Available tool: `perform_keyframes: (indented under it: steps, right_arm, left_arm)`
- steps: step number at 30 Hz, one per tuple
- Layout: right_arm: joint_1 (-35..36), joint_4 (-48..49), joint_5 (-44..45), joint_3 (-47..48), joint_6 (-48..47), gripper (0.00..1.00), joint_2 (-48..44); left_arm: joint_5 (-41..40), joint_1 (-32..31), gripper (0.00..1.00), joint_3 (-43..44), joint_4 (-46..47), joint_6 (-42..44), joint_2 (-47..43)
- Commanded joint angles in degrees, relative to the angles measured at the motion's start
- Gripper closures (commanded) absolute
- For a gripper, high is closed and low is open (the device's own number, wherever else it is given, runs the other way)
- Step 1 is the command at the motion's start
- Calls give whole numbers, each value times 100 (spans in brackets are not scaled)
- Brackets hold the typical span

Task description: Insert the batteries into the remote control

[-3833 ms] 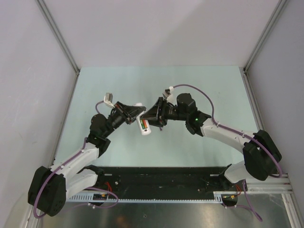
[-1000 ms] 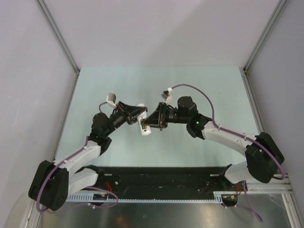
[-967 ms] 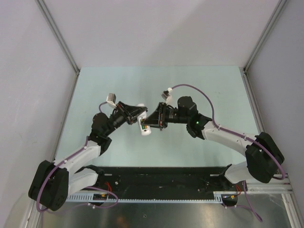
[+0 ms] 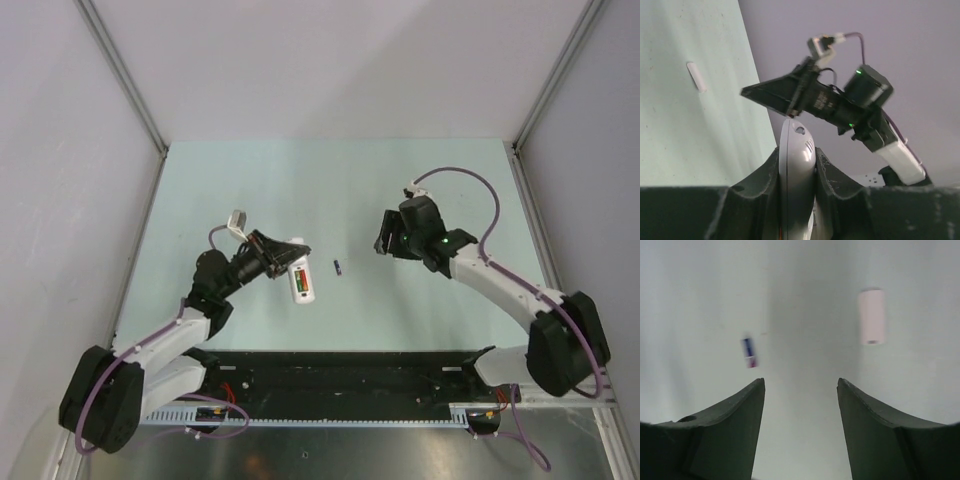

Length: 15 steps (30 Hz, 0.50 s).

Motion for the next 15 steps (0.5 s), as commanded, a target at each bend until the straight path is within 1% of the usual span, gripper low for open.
perform_keyframes:
  steps: [1,7,15]
  right_arm:
    - [-59,-216,1226,128,-899,35,593]
    - [-156,-14,1595,181,-1163,34,1419]
    - [-261,145,1666,698,-1383,36,2184]
  left_arm:
    - [267,32,100,-178,199,487,-464]
    - [276,32,100,-495,154,496,-684]
    - [276,32,100,-399,137,531,-614]
